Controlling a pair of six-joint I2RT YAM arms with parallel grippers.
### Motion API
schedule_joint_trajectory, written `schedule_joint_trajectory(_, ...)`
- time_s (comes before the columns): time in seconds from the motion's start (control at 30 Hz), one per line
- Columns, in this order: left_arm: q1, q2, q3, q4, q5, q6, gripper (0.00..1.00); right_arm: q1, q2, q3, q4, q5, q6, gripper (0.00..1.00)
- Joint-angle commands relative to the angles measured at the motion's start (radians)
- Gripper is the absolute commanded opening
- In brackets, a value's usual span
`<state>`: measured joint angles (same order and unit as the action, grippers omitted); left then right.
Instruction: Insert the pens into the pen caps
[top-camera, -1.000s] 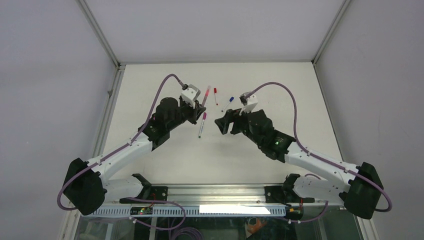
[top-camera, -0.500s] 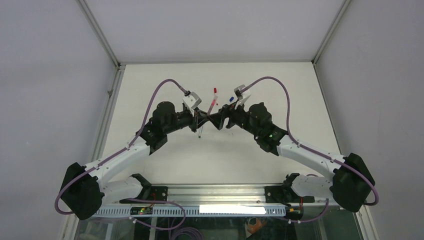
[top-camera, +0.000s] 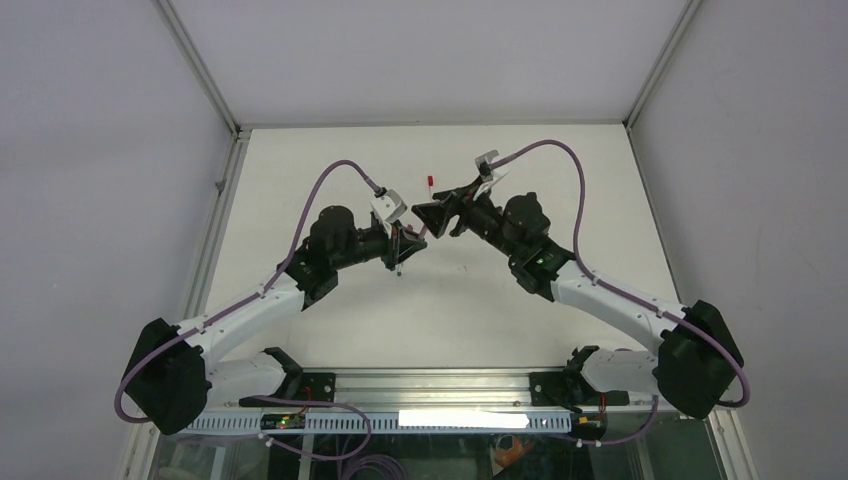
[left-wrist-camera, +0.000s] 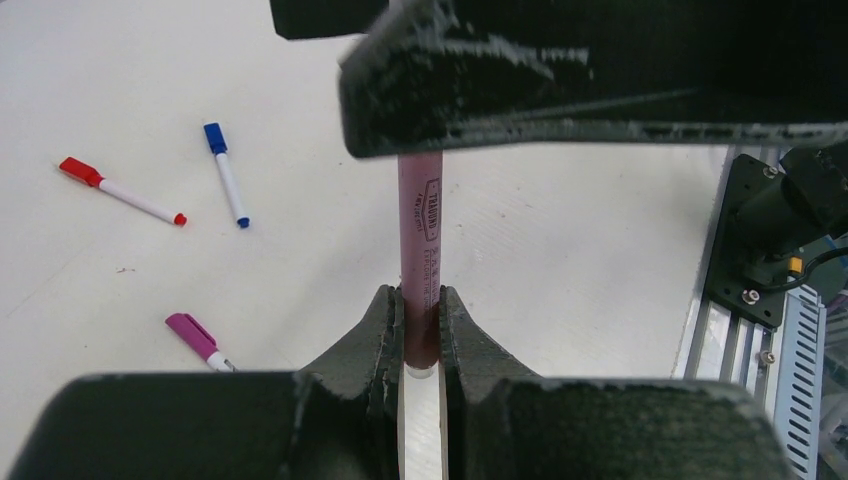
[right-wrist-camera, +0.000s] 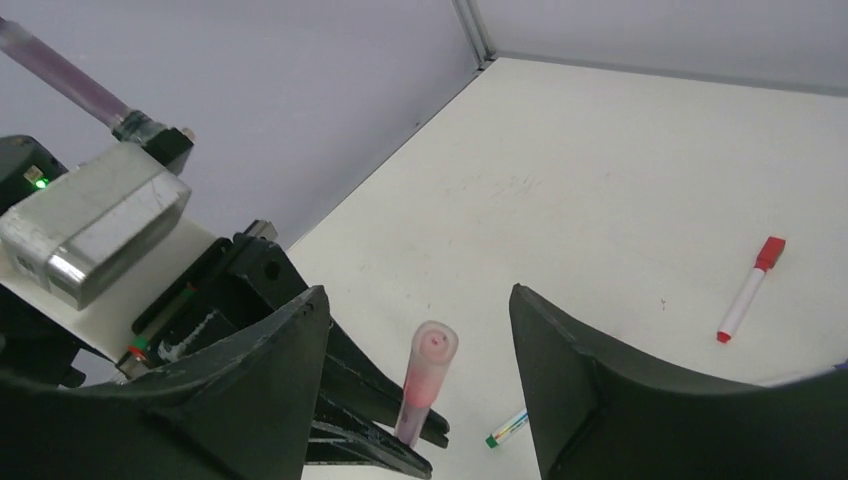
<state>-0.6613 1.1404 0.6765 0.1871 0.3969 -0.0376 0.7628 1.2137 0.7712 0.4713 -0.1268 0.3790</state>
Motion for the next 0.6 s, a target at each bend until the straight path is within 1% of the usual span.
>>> schedule_joint_trajectory(0.0,-0.003,-0.001,-0.008,0.074,0.032,-0.001,0.00,-0.008,0.023,0.070,0.075,-0.020,-0.015,0.64)
schedule_joint_trajectory(0.07,-0.003,-0.004,-0.009,0.073,0.029,0.002,0.00,-0.009,0.033,0.078,0.072,-0.034,-0.010,0.57)
schedule_joint_trajectory(0.13,-0.003,-0.005,-0.011,0.071,0.023,0.005,0.00,-0.010,0.040,0.083,0.062,-0.046,-0.007,0.45)
schedule_joint_trajectory(0.17,-0.003,-0.007,-0.012,0.070,0.021,0.006,0.00,-0.010,0.042,0.082,0.053,-0.049,-0.004,0.35)
schedule_joint_trajectory(0.23,-0.003,-0.010,-0.012,0.069,0.015,0.009,0.00,-0.011,0.044,0.082,0.039,-0.056,-0.002,0.25)
schedule_joint_trajectory(0.3,-0.003,-0.013,-0.012,0.069,0.008,0.014,0.00,-0.011,0.045,0.080,0.020,-0.066,0.002,0.20)
schedule_joint_trajectory(0.33,-0.003,-0.016,-0.012,0.069,0.002,0.016,0.00,-0.011,0.044,0.078,0.012,-0.076,0.003,0.14)
schedule_joint_trajectory(0.37,-0.003,-0.020,-0.011,0.069,-0.005,0.020,0.00,-0.013,0.047,0.079,0.001,-0.090,0.002,0.04)
schedule_joint_trajectory(0.4,-0.003,-0.022,-0.010,0.068,-0.011,0.023,0.00,-0.013,0.049,0.078,-0.008,-0.098,0.005,0.00)
schedule_joint_trajectory(0.57,-0.003,-0.028,0.014,0.071,-0.039,0.028,0.00,-0.012,0.063,0.052,-0.009,-0.112,0.038,0.00)
